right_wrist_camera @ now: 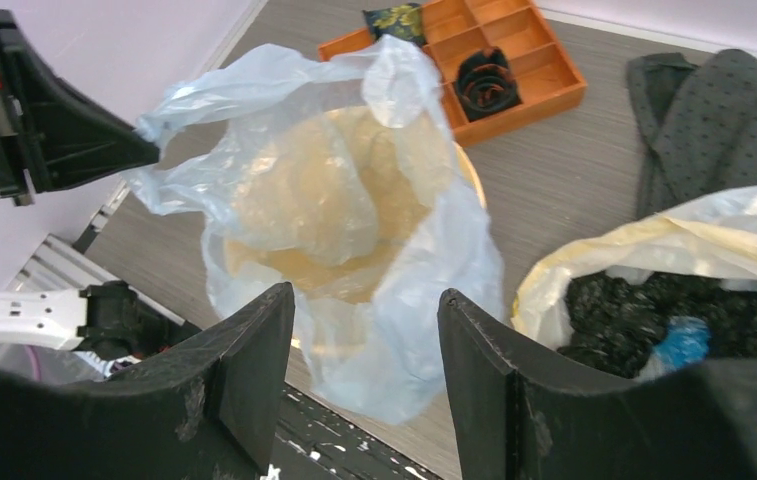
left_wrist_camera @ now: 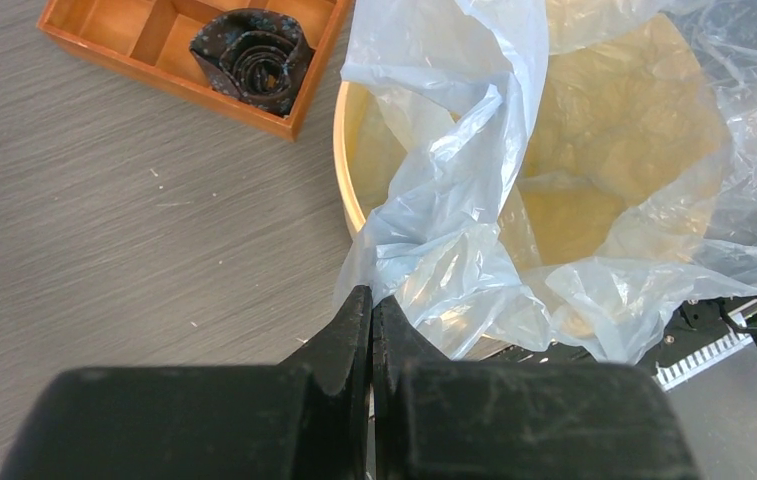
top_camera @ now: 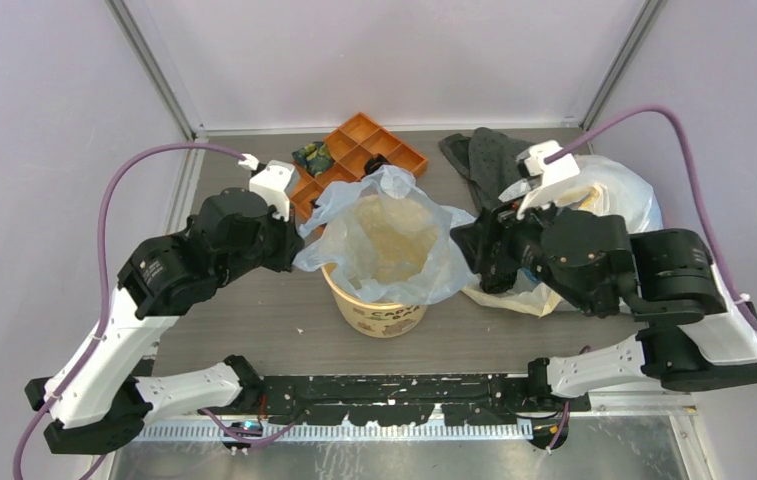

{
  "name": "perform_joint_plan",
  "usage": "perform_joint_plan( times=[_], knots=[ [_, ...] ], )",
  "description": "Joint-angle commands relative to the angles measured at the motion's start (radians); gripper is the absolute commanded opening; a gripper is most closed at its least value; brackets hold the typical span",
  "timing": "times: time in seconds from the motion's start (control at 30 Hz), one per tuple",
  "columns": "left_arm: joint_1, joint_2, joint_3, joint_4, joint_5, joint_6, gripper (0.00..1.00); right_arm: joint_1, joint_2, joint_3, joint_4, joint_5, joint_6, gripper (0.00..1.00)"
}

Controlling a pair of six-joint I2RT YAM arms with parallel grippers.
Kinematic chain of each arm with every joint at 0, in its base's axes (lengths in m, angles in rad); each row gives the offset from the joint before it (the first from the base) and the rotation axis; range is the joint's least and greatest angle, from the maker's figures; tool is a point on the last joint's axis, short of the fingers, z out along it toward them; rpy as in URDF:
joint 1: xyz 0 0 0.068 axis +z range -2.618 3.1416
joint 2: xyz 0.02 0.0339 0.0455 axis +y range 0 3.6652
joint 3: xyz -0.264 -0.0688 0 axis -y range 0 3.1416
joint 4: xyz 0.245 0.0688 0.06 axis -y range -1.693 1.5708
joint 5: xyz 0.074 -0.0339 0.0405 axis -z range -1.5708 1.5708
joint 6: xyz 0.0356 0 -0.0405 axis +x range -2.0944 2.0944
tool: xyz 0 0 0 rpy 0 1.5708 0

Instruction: Put the trash bags into the trash bin

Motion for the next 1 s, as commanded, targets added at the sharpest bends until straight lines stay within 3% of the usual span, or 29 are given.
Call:
perform_joint_plan(
  times=[0.0, 0.27, 0.63, 0.73, 0.87, 0.97],
  knots=[
    [0.003, -0.015, -0.006, 0.057, 0.031, 0.001, 0.0, -0.003, -0.011, 0.053, -0.16, 0.102, 0.093, 0.6],
    [0.003, -0.009, 0.0, 0.052, 0.042, 0.0, 0.01, -0.002, 0.022, -0.001, -0.255, 0.156, 0.19, 0.6],
    [0.003, -0.027, -0.009, 0.027, 0.022, -0.006, 0.01, -0.002, 0.062, -0.058, -0.205, 0.158, 0.239, 0.6],
    [0.003, -0.037, -0.003, 0.003, 0.011, -0.006, 0.0, -0.002, 0.027, -0.117, -0.215, 0.193, 0.272, 0.48],
    [0.003, -0.048, 0.012, -0.065, -0.041, -0.011, 0.0, -0.002, -0.032, -0.231, -0.196, 0.209, 0.311, 0.16],
    [0.003, -0.077, -0.017, -0.096, -0.069, -0.026, 0.01, -0.002, -0.077, -0.341, -0.165, 0.199, 0.337, 0.06]
  ],
)
